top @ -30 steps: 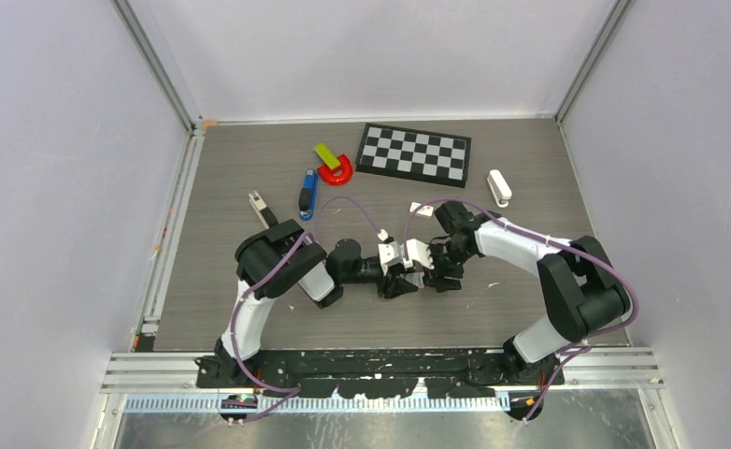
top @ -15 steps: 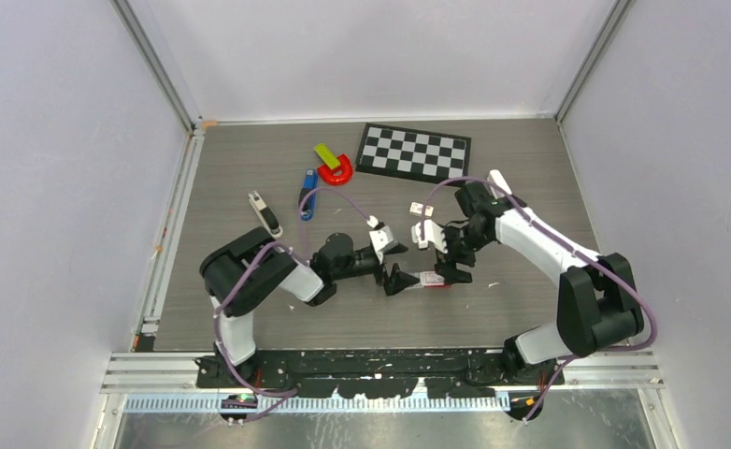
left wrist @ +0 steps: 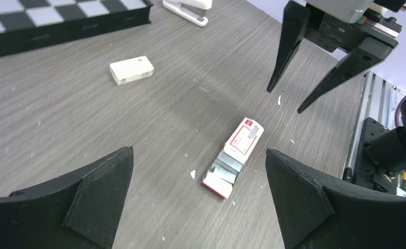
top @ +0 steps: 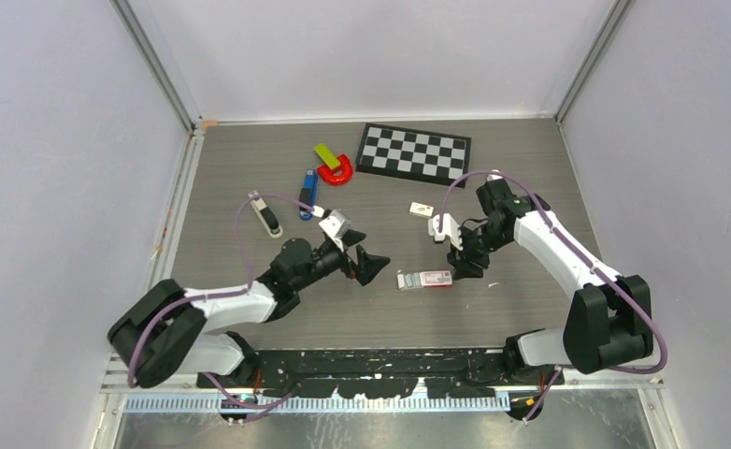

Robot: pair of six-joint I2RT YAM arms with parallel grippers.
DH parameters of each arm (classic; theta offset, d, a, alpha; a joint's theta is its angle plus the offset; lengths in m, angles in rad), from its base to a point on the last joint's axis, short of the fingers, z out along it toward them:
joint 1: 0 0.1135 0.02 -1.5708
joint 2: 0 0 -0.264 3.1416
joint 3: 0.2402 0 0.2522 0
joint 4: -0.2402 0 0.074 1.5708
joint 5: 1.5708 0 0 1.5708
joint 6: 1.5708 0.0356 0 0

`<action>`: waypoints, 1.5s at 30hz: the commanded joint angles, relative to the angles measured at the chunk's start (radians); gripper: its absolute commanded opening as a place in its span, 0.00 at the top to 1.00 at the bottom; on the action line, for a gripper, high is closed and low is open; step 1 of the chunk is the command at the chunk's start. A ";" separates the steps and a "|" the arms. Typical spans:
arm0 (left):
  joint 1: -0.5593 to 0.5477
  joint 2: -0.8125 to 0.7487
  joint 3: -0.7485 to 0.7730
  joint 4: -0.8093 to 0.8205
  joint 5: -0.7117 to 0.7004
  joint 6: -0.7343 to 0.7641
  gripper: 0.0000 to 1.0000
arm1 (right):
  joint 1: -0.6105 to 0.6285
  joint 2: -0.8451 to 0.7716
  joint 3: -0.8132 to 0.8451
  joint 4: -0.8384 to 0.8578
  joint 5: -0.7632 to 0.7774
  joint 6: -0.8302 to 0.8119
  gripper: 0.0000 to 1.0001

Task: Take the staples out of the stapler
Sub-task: Close the staple box at the center of the board.

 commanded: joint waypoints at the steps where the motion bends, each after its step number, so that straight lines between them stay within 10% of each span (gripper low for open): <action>1: 0.016 -0.133 -0.076 -0.140 -0.033 -0.124 0.01 | -0.017 0.025 0.004 0.008 0.006 0.021 0.54; 8: 0.020 -0.171 -0.121 -0.221 -0.069 -0.305 0.11 | -0.017 0.051 -0.064 0.151 0.077 0.054 0.73; 12: 0.020 -0.062 -0.117 -0.111 -0.061 -0.409 0.39 | -0.017 0.075 -0.087 0.190 0.095 0.059 0.78; 17: 0.019 0.132 -0.068 0.005 0.007 -0.464 0.50 | -0.017 0.093 -0.101 0.210 0.130 0.047 0.79; 45: -0.086 0.465 0.062 0.105 -0.056 -0.611 0.63 | 0.035 0.169 -0.130 0.301 0.204 0.071 0.79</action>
